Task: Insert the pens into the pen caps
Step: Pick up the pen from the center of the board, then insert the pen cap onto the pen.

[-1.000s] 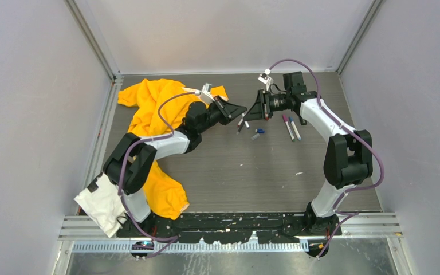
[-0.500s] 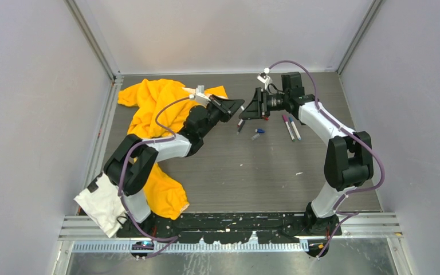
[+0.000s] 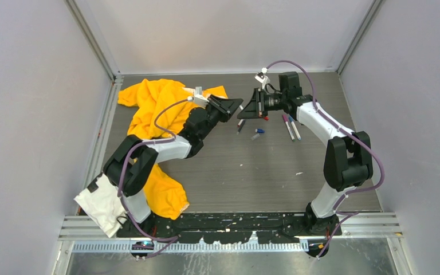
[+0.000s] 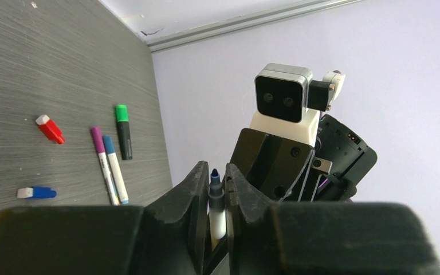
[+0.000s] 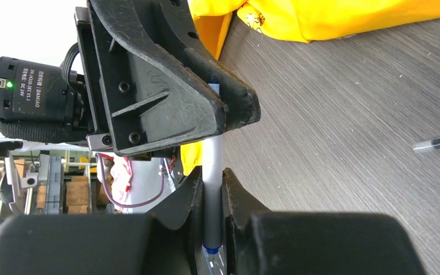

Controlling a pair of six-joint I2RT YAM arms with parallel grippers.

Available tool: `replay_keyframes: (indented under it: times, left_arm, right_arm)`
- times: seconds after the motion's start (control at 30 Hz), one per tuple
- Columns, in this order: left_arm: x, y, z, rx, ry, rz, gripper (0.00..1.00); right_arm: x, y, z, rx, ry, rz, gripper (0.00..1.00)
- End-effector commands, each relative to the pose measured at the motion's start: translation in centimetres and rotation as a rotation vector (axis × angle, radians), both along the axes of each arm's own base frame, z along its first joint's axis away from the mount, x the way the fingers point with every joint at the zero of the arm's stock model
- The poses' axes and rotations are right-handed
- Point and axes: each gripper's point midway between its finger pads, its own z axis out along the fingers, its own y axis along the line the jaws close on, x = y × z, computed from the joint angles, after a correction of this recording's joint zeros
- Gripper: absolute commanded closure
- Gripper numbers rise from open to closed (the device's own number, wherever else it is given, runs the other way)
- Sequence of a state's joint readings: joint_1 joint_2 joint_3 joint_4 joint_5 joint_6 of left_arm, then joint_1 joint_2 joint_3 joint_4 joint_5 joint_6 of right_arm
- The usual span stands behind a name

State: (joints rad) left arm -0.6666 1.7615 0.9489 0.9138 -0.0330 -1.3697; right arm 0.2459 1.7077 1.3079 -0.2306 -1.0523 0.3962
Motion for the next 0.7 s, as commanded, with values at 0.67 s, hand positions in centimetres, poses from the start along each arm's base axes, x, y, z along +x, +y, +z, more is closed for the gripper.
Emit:
replay_keyframes:
  times: [0.67]
  left_arm:
    - [-3.9,2.9,0.8,0.462,-0.341,-0.294,0.47]
  right_arm:
    - [0.6,-10.9,0.6,-0.141,-0.226,-0.085,0.99]
